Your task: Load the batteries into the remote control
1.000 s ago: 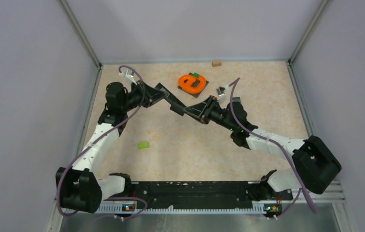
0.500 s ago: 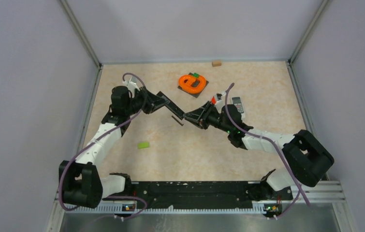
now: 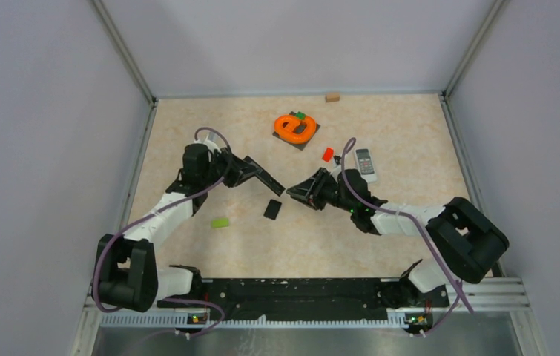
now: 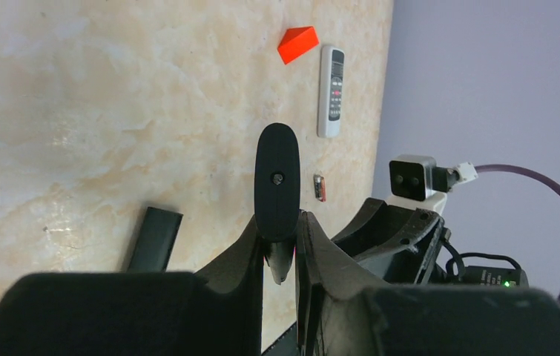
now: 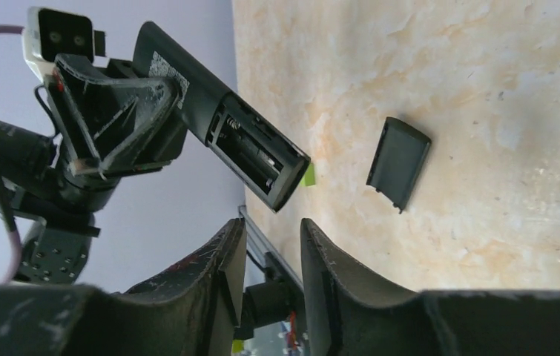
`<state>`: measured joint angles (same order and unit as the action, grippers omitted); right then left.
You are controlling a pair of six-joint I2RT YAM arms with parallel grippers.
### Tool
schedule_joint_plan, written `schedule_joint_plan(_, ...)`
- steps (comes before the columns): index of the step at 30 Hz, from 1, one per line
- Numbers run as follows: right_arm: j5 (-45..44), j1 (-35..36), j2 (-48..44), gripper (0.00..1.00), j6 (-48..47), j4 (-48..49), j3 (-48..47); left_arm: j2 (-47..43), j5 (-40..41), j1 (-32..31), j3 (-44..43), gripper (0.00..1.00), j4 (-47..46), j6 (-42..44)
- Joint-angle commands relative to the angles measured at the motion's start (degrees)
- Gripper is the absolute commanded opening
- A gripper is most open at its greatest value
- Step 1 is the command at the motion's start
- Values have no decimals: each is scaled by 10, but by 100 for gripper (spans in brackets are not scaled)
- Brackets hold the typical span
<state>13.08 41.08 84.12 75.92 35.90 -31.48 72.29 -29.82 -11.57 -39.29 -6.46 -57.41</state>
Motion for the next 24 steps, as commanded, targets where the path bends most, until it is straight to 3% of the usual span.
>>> schedule_joint_plan(1,-14,-5,-39,41,-98,-30,-19,-11,26,0,-2,0,-34,25)
schedule_joint_plan(5,-23,-8,-83,72,-163,-84,-36,-16,-4,0,-12,0,-38,40)
schedule_joint_plan(9,7,-21,-102,80,-245,-123,-71,-27,-82,0,-16,0,-79,55)
schedule_joint_plan(15,154,-35,-96,81,-318,-93,-105,-60,-219,0,-24,0,-150,55)
schedule_joint_plan(19,267,-35,-79,79,-299,-15,-106,-78,-285,0,-26,0,-195,39)
schedule_joint_plan(24,353,-18,-62,51,-244,141,-97,-88,-306,-2,-30,0,-226,23)
